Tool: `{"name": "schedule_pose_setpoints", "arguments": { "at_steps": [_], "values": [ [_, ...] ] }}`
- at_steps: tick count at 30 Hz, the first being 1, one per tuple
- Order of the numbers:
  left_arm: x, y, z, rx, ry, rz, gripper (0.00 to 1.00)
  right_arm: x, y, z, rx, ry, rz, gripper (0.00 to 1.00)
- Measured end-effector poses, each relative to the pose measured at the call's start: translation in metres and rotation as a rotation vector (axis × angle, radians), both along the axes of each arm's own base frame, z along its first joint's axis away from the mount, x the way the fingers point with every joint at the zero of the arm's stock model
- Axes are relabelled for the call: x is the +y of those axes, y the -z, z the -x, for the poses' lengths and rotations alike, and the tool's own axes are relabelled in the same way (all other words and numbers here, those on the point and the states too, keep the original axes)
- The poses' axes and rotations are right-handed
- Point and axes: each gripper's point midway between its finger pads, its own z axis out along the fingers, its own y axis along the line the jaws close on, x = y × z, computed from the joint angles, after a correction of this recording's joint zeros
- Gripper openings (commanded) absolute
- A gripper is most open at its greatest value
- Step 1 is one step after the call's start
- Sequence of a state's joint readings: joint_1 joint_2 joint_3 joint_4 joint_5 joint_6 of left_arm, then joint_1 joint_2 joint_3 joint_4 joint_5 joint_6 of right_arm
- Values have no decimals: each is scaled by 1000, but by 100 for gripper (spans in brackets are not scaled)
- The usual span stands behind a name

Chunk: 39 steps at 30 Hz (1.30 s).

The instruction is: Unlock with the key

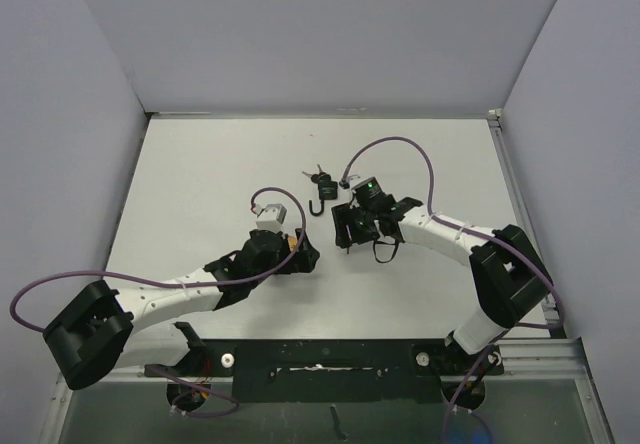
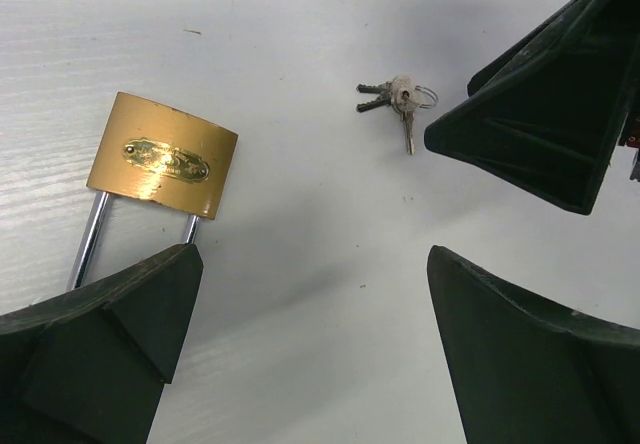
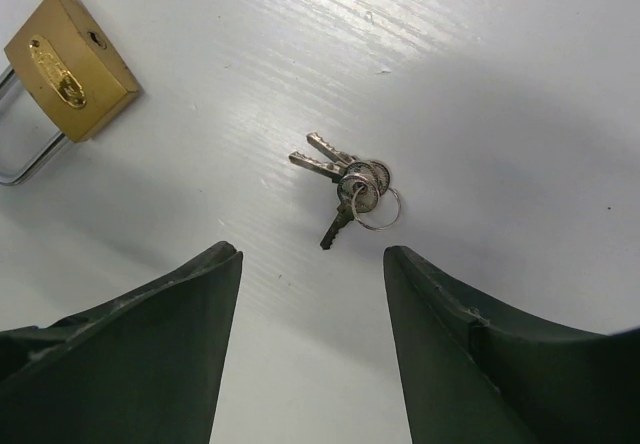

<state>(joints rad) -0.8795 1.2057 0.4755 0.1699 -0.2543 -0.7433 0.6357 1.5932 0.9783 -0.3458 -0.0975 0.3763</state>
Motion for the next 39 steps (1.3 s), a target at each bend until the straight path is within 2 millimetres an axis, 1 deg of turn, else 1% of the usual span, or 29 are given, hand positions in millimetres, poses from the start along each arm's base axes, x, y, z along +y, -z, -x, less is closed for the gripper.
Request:
{"name": "schedule_pose_setpoints", "arguments": {
  "at_steps": [8, 13, 20, 23, 31, 33, 39],
  "values": [
    [0, 0, -1, 0, -4, 4, 98, -6, 10, -8, -6, -14, 69, 56],
    [3, 4, 0, 6, -7, -2, 97, -5, 16, -13, -12, -47, 104, 54],
    [4, 4, 0, 7, -11, -2, 98, -8, 33, -13, 15, -70, 143, 53],
    [4, 4, -1, 7, -13, -2, 98, -7, 37, -14, 22, -73, 150, 52],
    [5, 4, -2, 8, -16, -1, 98, -4, 39, -18, 26, -74, 152, 37],
    [6, 4, -3, 8, -18, -1, 98, -4, 39, -18, 24, -73, 151, 37],
    [7, 5, -3, 10, -19, -1, 98, -4, 39, -18, 25, -70, 149, 26]
  ]
}}
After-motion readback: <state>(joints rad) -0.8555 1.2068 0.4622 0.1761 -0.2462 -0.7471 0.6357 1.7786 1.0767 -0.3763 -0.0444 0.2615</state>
